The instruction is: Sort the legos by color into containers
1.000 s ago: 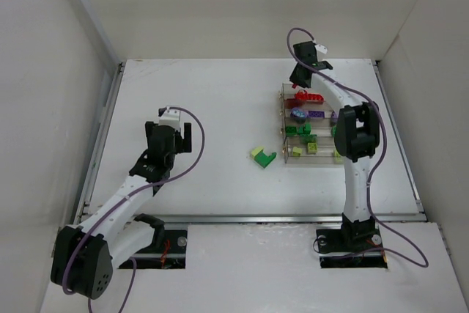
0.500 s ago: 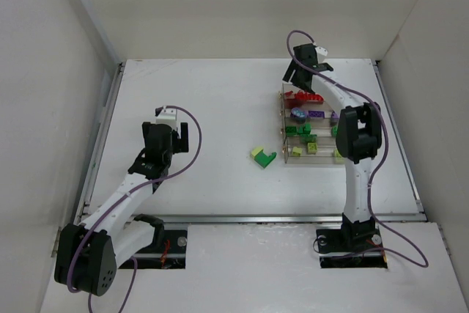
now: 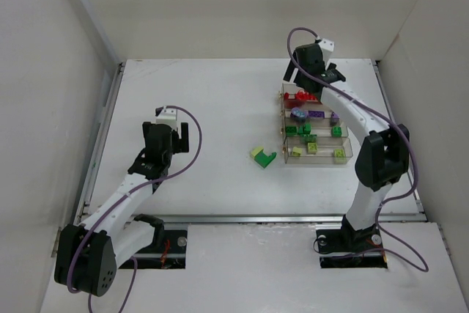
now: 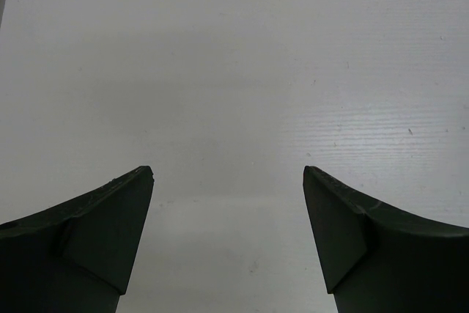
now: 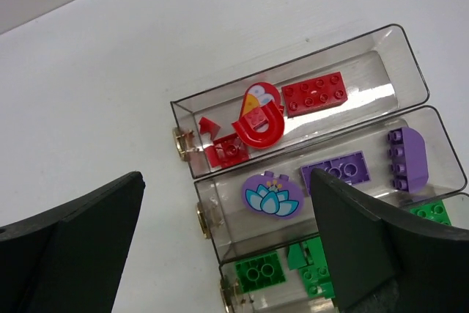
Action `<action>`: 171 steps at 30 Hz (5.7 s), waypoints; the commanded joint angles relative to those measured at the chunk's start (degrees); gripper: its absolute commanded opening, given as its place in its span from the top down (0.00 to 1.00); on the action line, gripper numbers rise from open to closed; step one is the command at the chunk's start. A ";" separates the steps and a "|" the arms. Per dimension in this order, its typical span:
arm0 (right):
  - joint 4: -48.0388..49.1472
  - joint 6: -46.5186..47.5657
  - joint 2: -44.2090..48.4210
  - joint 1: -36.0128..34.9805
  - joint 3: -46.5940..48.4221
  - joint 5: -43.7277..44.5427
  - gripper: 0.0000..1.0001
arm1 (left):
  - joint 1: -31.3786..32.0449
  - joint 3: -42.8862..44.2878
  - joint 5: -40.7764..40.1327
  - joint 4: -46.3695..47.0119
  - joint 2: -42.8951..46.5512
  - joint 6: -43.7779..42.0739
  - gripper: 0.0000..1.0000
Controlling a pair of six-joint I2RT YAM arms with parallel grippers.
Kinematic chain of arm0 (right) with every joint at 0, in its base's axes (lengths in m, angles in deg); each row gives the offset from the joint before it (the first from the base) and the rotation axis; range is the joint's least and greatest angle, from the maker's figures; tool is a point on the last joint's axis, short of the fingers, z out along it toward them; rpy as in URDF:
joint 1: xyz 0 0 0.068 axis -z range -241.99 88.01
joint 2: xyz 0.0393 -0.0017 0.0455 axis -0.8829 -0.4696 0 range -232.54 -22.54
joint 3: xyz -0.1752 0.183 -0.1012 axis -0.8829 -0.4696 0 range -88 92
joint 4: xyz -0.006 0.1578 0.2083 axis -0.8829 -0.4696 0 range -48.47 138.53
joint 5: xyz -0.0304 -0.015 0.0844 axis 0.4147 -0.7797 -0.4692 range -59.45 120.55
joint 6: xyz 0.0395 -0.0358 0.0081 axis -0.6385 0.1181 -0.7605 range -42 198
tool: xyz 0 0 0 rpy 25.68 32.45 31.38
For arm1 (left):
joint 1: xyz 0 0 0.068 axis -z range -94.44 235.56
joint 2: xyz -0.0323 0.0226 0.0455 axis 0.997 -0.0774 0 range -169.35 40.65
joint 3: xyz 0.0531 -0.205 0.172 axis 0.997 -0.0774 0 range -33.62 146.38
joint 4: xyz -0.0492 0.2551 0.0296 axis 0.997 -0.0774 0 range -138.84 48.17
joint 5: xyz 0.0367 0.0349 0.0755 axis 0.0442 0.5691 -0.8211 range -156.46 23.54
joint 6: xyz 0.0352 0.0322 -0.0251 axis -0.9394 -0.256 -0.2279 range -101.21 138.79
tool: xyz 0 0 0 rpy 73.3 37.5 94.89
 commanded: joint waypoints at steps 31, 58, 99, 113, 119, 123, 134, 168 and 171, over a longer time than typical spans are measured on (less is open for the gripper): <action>-19.30 27.39 -1.29 -23.36 -10.16 -32.49 0.00 | -0.21 -0.85 0.65 1.79 2.18 -0.03 0.19; -12.17 32.82 -0.35 -23.89 -11.58 -37.39 1.00 | 0.93 2.84 15.40 -0.32 2.78 -10.29 0.46; -26.94 37.58 -1.55 -21.78 6.97 -71.25 1.00 | 8.23 18.67 64.38 -34.69 -4.24 -128.44 0.31; -28.00 37.58 -3.76 -24.06 7.32 -73.35 1.00 | 8.75 18.66 65.08 -31.08 -3.89 -122.20 0.34; -27.38 37.58 -4.28 -24.06 7.33 -72.83 1.00 | 8.76 18.66 64.46 -32.40 -4.42 -122.72 0.44; -26.86 37.05 -4.80 -24.06 7.85 -72.83 1.00 | 8.76 17.61 63.93 -33.11 -3.19 -124.13 0.52; -25.62 36.00 -5.86 -24.06 7.77 -72.83 1.00 | 9.29 16.55 62.88 -33.63 -2.66 -126.16 1.00; -12.01 16.93 -3.50 -17.75 -2.43 -44.35 0.00 | 8.76 17.79 55.59 0.71 2.61 -23.44 1.00; -9.90 15.97 2.73 -14.41 -4.27 -47.24 0.00 | 8.76 17.78 55.58 5.63 3.14 -14.21 1.00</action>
